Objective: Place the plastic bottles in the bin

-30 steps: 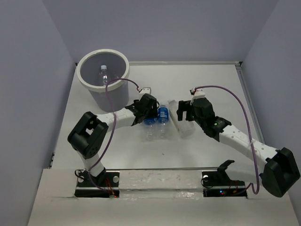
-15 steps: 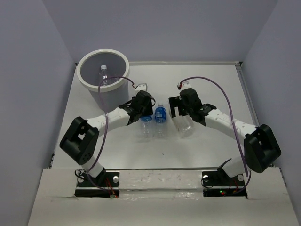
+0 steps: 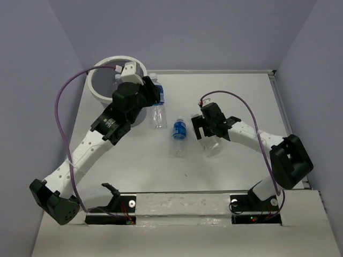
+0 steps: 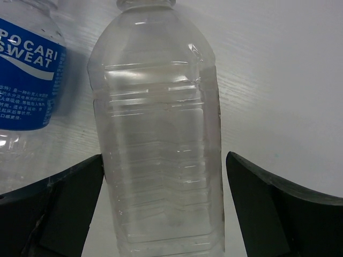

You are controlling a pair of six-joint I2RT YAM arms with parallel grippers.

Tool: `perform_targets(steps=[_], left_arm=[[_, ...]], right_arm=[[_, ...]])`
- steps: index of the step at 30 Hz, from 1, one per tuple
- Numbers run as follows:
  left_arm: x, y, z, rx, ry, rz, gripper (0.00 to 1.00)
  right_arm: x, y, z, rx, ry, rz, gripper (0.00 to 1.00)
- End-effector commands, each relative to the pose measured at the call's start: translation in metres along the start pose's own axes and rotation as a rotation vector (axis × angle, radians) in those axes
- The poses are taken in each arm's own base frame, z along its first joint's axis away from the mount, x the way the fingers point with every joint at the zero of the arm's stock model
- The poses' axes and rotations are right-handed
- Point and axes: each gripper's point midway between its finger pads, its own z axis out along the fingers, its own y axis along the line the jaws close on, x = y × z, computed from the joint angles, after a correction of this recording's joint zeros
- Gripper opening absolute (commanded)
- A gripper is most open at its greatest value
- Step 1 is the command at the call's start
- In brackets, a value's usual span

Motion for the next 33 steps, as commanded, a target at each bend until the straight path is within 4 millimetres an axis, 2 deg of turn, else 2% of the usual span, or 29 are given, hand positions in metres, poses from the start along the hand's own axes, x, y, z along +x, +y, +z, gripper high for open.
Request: perform_targets(steps=[1,2,3,4,5,8,10,11,13,14,15,16,17,18,19,21,23,24,27,28,30,31,32,33], left_arm=[[-0.091,0.011,-0.024,-0.043,-0.178,0.023,0.40],[-0.113,0.010,-0.030,-0.035,-0.226,0.014,0.40],[-0.133,0.023,-0.030,-0.063,-0.278,0.008,0.40],[-0.144,0.029,-0.031,-0.074,-0.303,0.002,0.40],[-0.164,0.030,-0.038,-0.075,-0.347,-0.006,0.40],[-0.196,0.058,-0.034,-0.170,-0.416,0.001,0.40],[-0.221,0.079,-0.033,-0.249,-0.478,0.004,0.40],[-0.231,0.088,-0.030,-0.289,-0.513,0.002,0.40],[-0.240,0.106,-0.029,-0.365,-0.555,0.012,0.40],[-0.245,0.122,-0.024,-0.420,-0.584,0.004,0.40],[-0.241,0.131,-0.020,-0.447,-0.573,0.011,0.40],[-0.247,0.134,-0.018,-0.454,-0.614,0.013,0.41],[-0.240,0.145,-0.013,-0.505,-0.610,0.036,0.41],[-0.241,0.149,-0.009,-0.513,-0.637,0.037,0.41],[-0.238,0.154,-0.006,-0.534,-0.642,0.045,0.42],[-0.220,0.174,0.003,-0.606,-0.627,0.070,0.44],[-0.215,0.183,0.008,-0.640,-0.649,0.080,0.47],[-0.204,0.190,0.014,-0.652,-0.630,0.094,0.48],[-0.191,0.198,0.024,-0.660,-0.613,0.121,0.60],[-0.189,0.199,0.026,-0.660,-0.607,0.120,0.73],[-0.180,0.203,0.028,-0.661,-0.593,0.113,0.87],[-0.181,0.200,0.024,-0.651,-0.603,0.103,0.97],[-0.178,0.199,0.024,-0.634,-0.600,0.089,0.99],[-0.178,0.196,0.022,-0.621,-0.605,0.081,0.99]], right_arm=[[-0.009,0.000,0.005,-0.002,0.014,-0.027,1.00],[-0.012,0.001,0.008,-0.002,0.014,-0.029,1.00],[-0.013,0.001,0.011,0.001,0.015,-0.031,1.00],[-0.014,0.002,0.012,0.001,0.015,-0.032,1.00],[-0.020,0.003,0.014,0.003,0.007,-0.031,1.00],[-0.024,0.002,0.019,0.021,0.004,-0.028,0.98],[-0.026,0.000,0.022,0.036,0.001,-0.026,0.93],[-0.027,0.000,0.023,0.037,-0.002,-0.022,0.85],[-0.027,0.001,0.024,0.035,-0.003,-0.023,0.78],[-0.027,0.001,0.024,0.036,-0.009,-0.017,0.72],[-0.027,0.001,0.023,0.035,-0.014,-0.016,0.67],[-0.030,0.000,0.020,0.036,-0.027,-0.011,0.63],[-0.031,-0.001,0.019,0.039,-0.034,-0.008,0.58],[-0.033,-0.004,0.018,0.053,-0.044,-0.004,0.50],[-0.035,-0.005,0.016,0.060,-0.051,-0.002,0.48],[-0.043,-0.008,0.007,0.065,-0.080,0.010,0.44],[-0.050,-0.012,-0.002,0.077,-0.109,0.021,0.43],[-0.053,-0.014,-0.008,0.080,-0.126,0.027,0.43],[-0.074,-0.021,-0.036,0.088,-0.213,0.051,0.40],[-0.086,-0.025,-0.053,0.086,-0.264,0.063,0.40],[-0.098,-0.023,-0.071,0.068,-0.320,0.072,0.40],[-0.105,-0.026,-0.081,0.071,-0.351,0.080,0.40],[-0.120,-0.016,-0.102,0.034,-0.424,0.082,0.40],[-0.126,-0.012,-0.110,0.014,-0.456,0.081,0.40]])
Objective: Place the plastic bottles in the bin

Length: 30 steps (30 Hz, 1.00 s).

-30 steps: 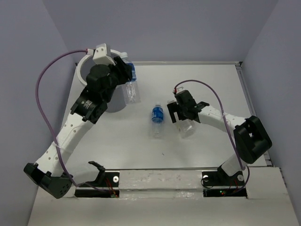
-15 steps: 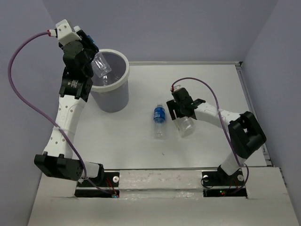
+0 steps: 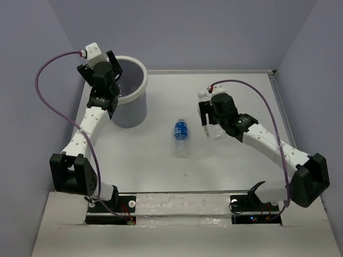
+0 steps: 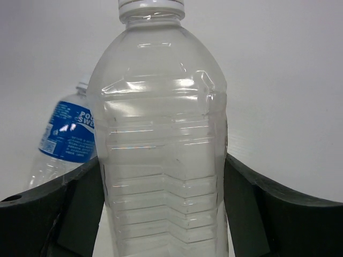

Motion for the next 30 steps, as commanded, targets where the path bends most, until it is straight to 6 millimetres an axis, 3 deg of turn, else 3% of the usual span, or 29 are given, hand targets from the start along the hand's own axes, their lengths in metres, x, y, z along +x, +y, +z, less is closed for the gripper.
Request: perform_targets(steps=[1,6,8,10,11,12,13,14,16,17,18,19,21,22,23,24,26,27,28,29,30], left_arm=[[-0.059,0.005,-0.020,0.019,-0.158,-0.160,0.99],[-0.068,0.000,-0.044,0.110,-0.144,-0.246,0.99],[-0.068,-0.004,-0.060,0.179,-0.112,-0.269,0.99],[-0.074,-0.003,-0.082,0.236,-0.103,-0.331,0.99],[-0.070,-0.008,-0.091,0.293,-0.084,-0.342,0.99],[-0.067,-0.004,-0.106,0.321,-0.075,-0.375,0.99],[-0.060,-0.003,-0.115,0.346,-0.047,-0.378,0.99],[-0.053,-0.007,-0.126,0.396,-0.016,-0.376,0.99],[-0.036,0.000,-0.148,0.433,0.039,-0.361,0.99],[-0.015,0.001,-0.155,0.453,0.092,-0.341,0.99],[-0.006,0.005,-0.161,0.458,0.112,-0.331,0.99],[-0.001,0.012,-0.174,0.471,0.128,-0.328,0.99],[0.025,0.019,-0.188,0.484,0.192,-0.312,0.99],[0.047,0.026,-0.199,0.488,0.238,-0.299,0.99],[0.070,0.028,-0.206,0.498,0.296,-0.305,0.99],[0.077,0.030,-0.217,0.519,0.320,-0.318,0.99],[0.094,0.027,-0.229,0.564,0.374,-0.347,0.99],[0.108,0.025,-0.239,0.588,0.429,-0.380,0.99],[0.114,0.024,-0.243,0.596,0.454,-0.399,0.99],[0.119,0.021,-0.250,0.622,0.484,-0.417,0.99],[0.129,0.021,-0.253,0.628,0.513,-0.425,0.99]], right_arm=[[-0.082,0.011,-0.056,-0.070,-0.282,0.059,0.40],[-0.151,0.054,-0.102,-0.239,-0.517,0.102,0.40],[-0.185,0.073,-0.121,-0.320,-0.623,0.122,0.40],[-0.205,0.096,-0.137,-0.402,-0.694,0.124,0.40],[-0.228,0.102,-0.153,-0.437,-0.770,0.148,0.40],[-0.232,0.116,-0.148,-0.460,-0.777,0.142,0.40],[-0.239,0.130,-0.158,-0.502,-0.808,0.136,0.40],[-0.260,0.134,-0.174,-0.532,-0.877,0.159,0.40],[-0.272,0.156,-0.176,-0.575,-0.913,0.145,0.40],[-0.292,0.160,-0.197,-0.608,-0.992,0.173,0.40],[-0.301,0.162,-0.201,-0.614,-1.020,0.180,0.40],[-0.307,0.176,-0.198,-0.644,-1.042,0.187,0.40],[-0.320,0.183,-0.199,-0.660,-1.084,0.214,0.40],[-0.335,0.182,-0.209,-0.671,-1.125,0.245,0.40],[-0.339,0.192,-0.197,-0.675,-1.139,0.257,0.40],[-0.353,0.191,-0.205,-0.679,-1.184,0.284,0.40],[-0.365,0.195,-0.200,-0.664,-1.220,0.302,0.40],[-0.364,0.209,-0.176,-0.649,-1.208,0.296,0.40],[-0.381,0.205,-0.186,-0.636,-1.259,0.324,0.40],[-0.385,0.210,-0.180,-0.628,-1.266,0.328,0.40],[-0.377,0.232,-0.144,-0.626,-1.221,0.305,0.40]])
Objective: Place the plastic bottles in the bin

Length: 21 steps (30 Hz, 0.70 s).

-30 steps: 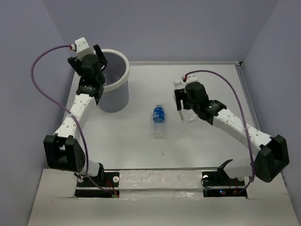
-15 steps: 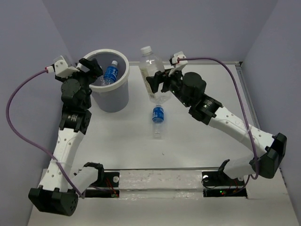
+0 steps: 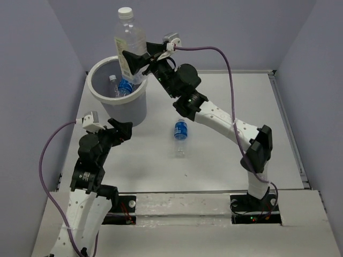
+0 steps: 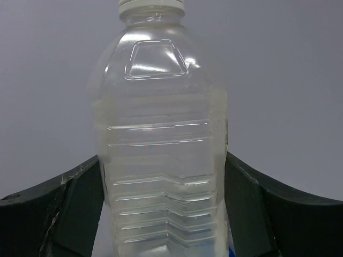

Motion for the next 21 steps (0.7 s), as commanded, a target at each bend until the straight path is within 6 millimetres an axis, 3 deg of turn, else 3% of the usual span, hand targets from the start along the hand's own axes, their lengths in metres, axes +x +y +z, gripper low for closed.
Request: perform_targets(steps=[1,2,3,4,6,7,8,9,10,11,12,13,14,16,17,19,20,21], left_arm=[[0.038,-0.014,-0.009,0.101,0.145,-0.122,0.99],[0.041,-0.014,-0.010,0.107,0.154,-0.131,0.99],[0.046,-0.018,-0.013,0.130,0.176,-0.145,0.99],[0.049,-0.020,-0.014,0.143,0.189,-0.148,0.99],[0.054,-0.024,-0.017,0.163,0.206,-0.153,0.99],[0.057,-0.025,-0.018,0.168,0.216,-0.154,0.99],[0.060,-0.027,-0.019,0.178,0.227,-0.154,0.99],[0.062,-0.029,-0.020,0.189,0.234,-0.152,0.99],[0.062,-0.030,-0.020,0.194,0.236,-0.152,0.99],[0.063,-0.031,-0.020,0.200,0.239,-0.143,0.99],[0.062,-0.032,-0.019,0.203,0.238,-0.139,0.99],[0.061,-0.033,-0.019,0.207,0.236,-0.136,0.99],[0.060,-0.034,-0.019,0.212,0.235,-0.129,0.99],[0.056,-0.037,-0.019,0.221,0.230,-0.118,0.99],[0.054,-0.038,-0.019,0.222,0.224,-0.112,0.99],[0.044,-0.043,-0.019,0.229,0.203,-0.095,0.99],[0.041,-0.044,-0.018,0.229,0.200,-0.089,0.99],[0.034,-0.048,-0.019,0.233,0.185,-0.081,0.99]], right_arm=[[-0.032,0.004,0.040,0.003,-0.214,0.031,0.40],[-0.022,0.006,0.047,-0.003,-0.209,0.035,0.40],[0.029,0.002,0.055,0.003,-0.135,0.023,0.40],[0.015,0.004,0.062,0.006,-0.175,0.035,0.40],[0.045,0.000,0.068,0.018,-0.133,0.030,0.40],[0.072,-0.004,0.070,0.032,-0.102,0.029,0.45],[0.075,-0.004,0.071,0.029,-0.100,0.030,0.53],[0.081,-0.004,0.070,0.025,-0.086,0.029,0.73],[0.083,-0.004,0.069,0.026,-0.079,0.028,0.80],[0.071,-0.002,0.068,0.020,-0.090,0.030,0.85],[0.081,-0.004,0.064,0.022,-0.068,0.024,0.92],[0.077,-0.004,0.062,0.023,-0.068,0.018,0.93],[0.055,-0.002,0.060,0.021,-0.093,0.021,0.94],[0.065,-0.005,0.052,0.025,-0.056,0.013,0.95],[0.040,-0.003,0.048,0.021,-0.091,0.022,0.95],[0.035,-0.002,0.041,0.018,-0.090,0.030,0.96],[0.048,-0.003,0.036,0.016,-0.055,0.029,0.98],[0.032,-0.002,0.032,0.011,-0.066,0.031,1.00]])
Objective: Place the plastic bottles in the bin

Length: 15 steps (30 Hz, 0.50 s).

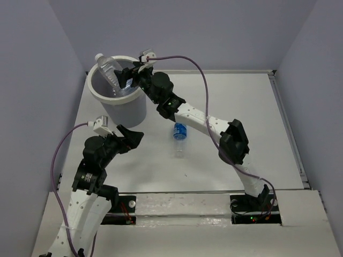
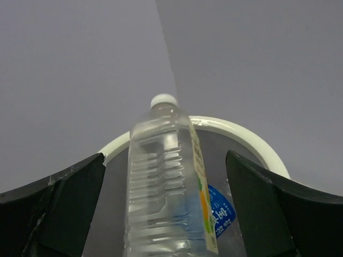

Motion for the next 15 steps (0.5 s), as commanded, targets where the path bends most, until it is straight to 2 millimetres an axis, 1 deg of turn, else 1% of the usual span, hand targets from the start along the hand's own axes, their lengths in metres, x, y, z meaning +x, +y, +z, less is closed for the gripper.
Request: perform_targets(steps=[1,2,3,4,5,6,7,8,9,10,11,12,13,14,15], left_arm=[[-0.027,-0.031,-0.004,0.079,-0.048,0.063,0.99],[-0.028,-0.032,-0.003,0.081,-0.048,0.064,0.99],[-0.028,-0.033,-0.003,0.083,-0.046,0.065,0.99],[-0.026,-0.034,0.000,0.086,-0.036,0.063,0.99],[-0.026,-0.033,0.002,0.076,-0.038,0.064,0.99],[-0.024,-0.031,0.007,0.062,-0.025,0.064,0.99],[-0.023,-0.032,0.011,0.055,-0.023,0.067,0.99],[-0.019,-0.035,0.015,0.047,-0.018,0.076,0.99],[-0.012,-0.035,0.023,0.030,0.008,0.080,0.99],[-0.008,-0.040,0.028,0.029,0.011,0.082,0.99],[0.010,-0.054,0.030,0.061,0.059,0.104,0.99],[0.010,-0.049,0.038,0.006,0.032,0.113,0.99],[0.019,-0.048,0.049,-0.025,0.052,0.127,0.99],[0.026,-0.049,0.054,-0.042,0.060,0.142,0.99],[0.035,-0.048,0.064,-0.081,0.071,0.166,0.99]], right_arm=[[-0.142,0.014,-0.026,-0.040,-0.254,0.048,1.00],[-0.145,0.014,-0.030,-0.040,-0.253,0.045,1.00],[-0.134,0.011,-0.034,-0.033,-0.231,0.041,1.00],[-0.153,0.009,-0.043,-0.024,-0.258,0.046,1.00],[-0.138,0.004,-0.050,-0.010,-0.227,0.038,1.00],[-0.139,0.002,-0.056,-0.001,-0.220,0.034,0.98],[-0.164,0.001,-0.070,0.002,-0.250,0.038,0.97],[-0.164,-0.002,-0.079,0.009,-0.247,0.033,0.95],[-0.133,-0.009,-0.090,0.020,-0.176,0.014,0.91],[-0.153,-0.012,-0.107,0.031,-0.194,0.013,0.86],[-0.147,-0.016,-0.118,0.043,-0.171,0.009,0.80],[-0.138,-0.021,-0.128,0.056,-0.136,0.004,0.66],[-0.102,-0.030,-0.145,0.079,-0.051,-0.007,0.58],[-0.116,-0.033,-0.163,0.084,-0.058,-0.001,0.50],[-0.080,-0.042,-0.181,0.103,0.040,-0.020,0.36]])
